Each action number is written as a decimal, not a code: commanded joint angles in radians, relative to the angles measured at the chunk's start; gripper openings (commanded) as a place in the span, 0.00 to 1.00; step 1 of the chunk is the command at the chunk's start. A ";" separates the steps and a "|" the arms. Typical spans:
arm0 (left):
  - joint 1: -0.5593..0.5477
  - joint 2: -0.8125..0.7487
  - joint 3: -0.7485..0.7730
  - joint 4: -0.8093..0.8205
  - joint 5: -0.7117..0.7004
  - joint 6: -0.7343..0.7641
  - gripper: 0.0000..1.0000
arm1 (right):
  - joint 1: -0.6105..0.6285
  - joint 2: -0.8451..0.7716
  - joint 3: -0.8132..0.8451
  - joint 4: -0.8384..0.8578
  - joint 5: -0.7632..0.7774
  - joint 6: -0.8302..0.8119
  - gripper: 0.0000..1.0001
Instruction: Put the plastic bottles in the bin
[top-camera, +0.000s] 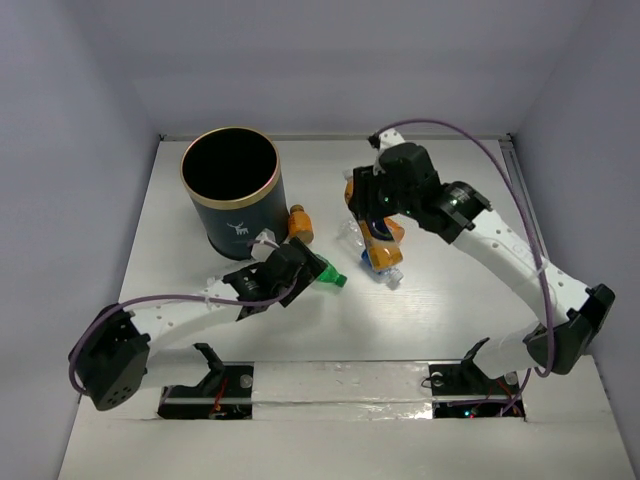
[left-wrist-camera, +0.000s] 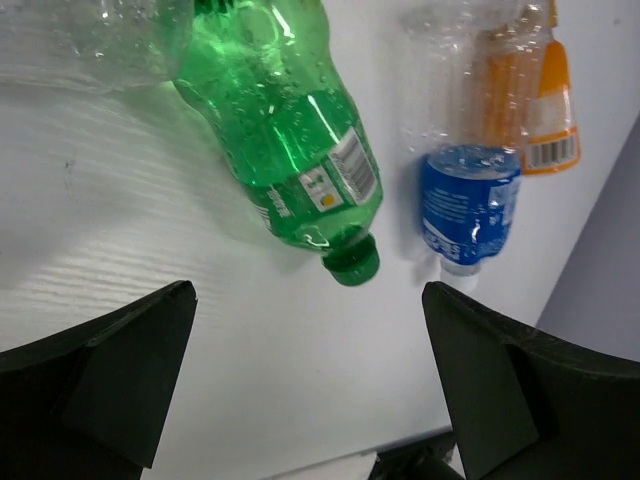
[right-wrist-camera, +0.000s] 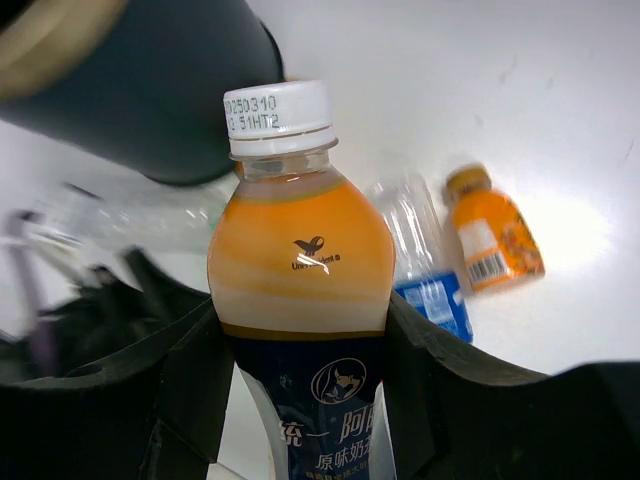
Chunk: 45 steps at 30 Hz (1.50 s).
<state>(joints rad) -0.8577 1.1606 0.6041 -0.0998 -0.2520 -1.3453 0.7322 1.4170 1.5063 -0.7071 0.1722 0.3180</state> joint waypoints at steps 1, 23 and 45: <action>0.013 0.045 0.045 0.038 -0.055 -0.015 0.96 | -0.005 -0.023 0.196 -0.023 -0.014 -0.003 0.53; 0.086 0.214 0.069 0.129 -0.039 0.025 0.99 | -0.005 0.534 0.785 0.833 -0.272 0.612 0.50; 0.115 0.312 0.083 0.178 -0.039 0.078 0.97 | 0.102 0.720 0.873 0.554 0.053 0.319 0.79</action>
<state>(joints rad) -0.7486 1.4586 0.6575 0.0750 -0.2813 -1.2823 0.8001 2.1994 2.3947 -0.1566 0.1886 0.7238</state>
